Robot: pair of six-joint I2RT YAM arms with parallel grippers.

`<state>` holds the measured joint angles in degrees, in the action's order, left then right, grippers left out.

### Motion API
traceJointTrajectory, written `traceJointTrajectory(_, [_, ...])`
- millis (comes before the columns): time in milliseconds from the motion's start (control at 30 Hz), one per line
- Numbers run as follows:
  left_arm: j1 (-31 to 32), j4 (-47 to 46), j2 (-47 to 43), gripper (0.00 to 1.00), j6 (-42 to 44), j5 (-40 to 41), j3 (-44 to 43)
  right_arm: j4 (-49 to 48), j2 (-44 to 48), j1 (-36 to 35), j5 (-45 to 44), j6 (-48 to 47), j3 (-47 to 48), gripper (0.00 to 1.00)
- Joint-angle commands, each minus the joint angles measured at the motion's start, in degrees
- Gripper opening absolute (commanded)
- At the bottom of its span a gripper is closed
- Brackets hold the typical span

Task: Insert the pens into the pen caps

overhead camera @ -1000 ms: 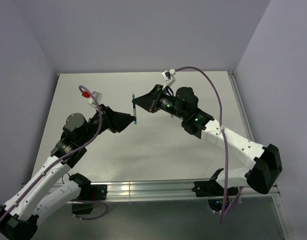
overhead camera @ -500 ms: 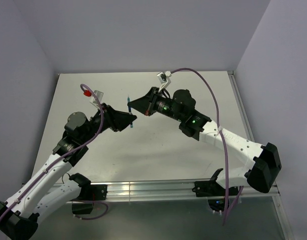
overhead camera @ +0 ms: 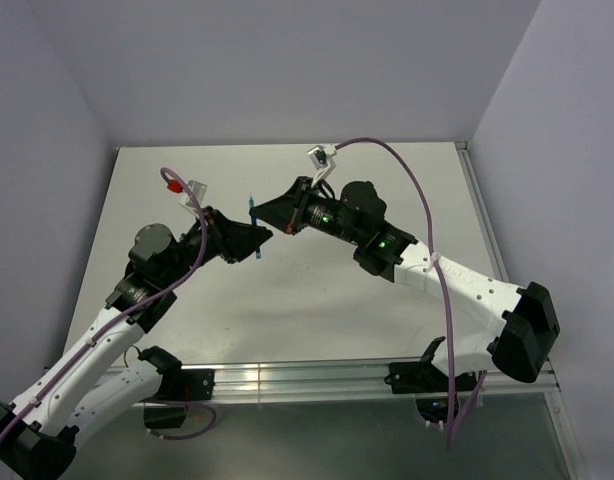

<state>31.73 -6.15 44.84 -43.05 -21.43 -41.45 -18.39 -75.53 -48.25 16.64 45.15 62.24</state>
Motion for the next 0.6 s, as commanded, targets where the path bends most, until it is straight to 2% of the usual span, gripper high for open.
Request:
traceJointTrajectory(0, [-0.26,-1.76,-0.63,0.36,-0.37,-0.81,-0.3,-3.84,-0.41,-0.7,0.32,-0.32,2.27,0.0])
traceJointTrajectory(100, [-0.17,-1.5,-0.72,0.26,-0.2,-0.63,-0.47,-3.84,-0.85,-0.97,0.14,-0.41,2.36,0.0])
traceJointTrajectory(133, [-0.26,-1.23,-0.89,0.15,-0.19,-0.28,-0.47,-3.84,-0.94,-1.23,0.14,-0.41,2.36,0.0])
traceJointTrajectory(233, [-0.26,-0.79,-1.07,0.0,0.07,0.07,-0.56,-3.84,-0.94,-1.41,-0.21,-0.85,2.19,0.0])
traceJointTrajectory(467, [-0.17,0.96,-1.42,0.0,0.86,2.53,-0.82,-3.14,-0.32,-1.5,-3.71,-2.08,1.4,0.01])
traceJointTrajectory(533, [-0.26,1.67,-1.33,0.0,1.12,3.32,-1.0,-1.66,0.29,-1.5,-5.21,-2.95,1.48,0.08])
traceJointTrajectory(567, [-0.26,2.37,-1.33,0.0,1.21,3.93,-1.0,-1.3,0.55,-1.41,-6.09,-3.13,1.48,0.17])
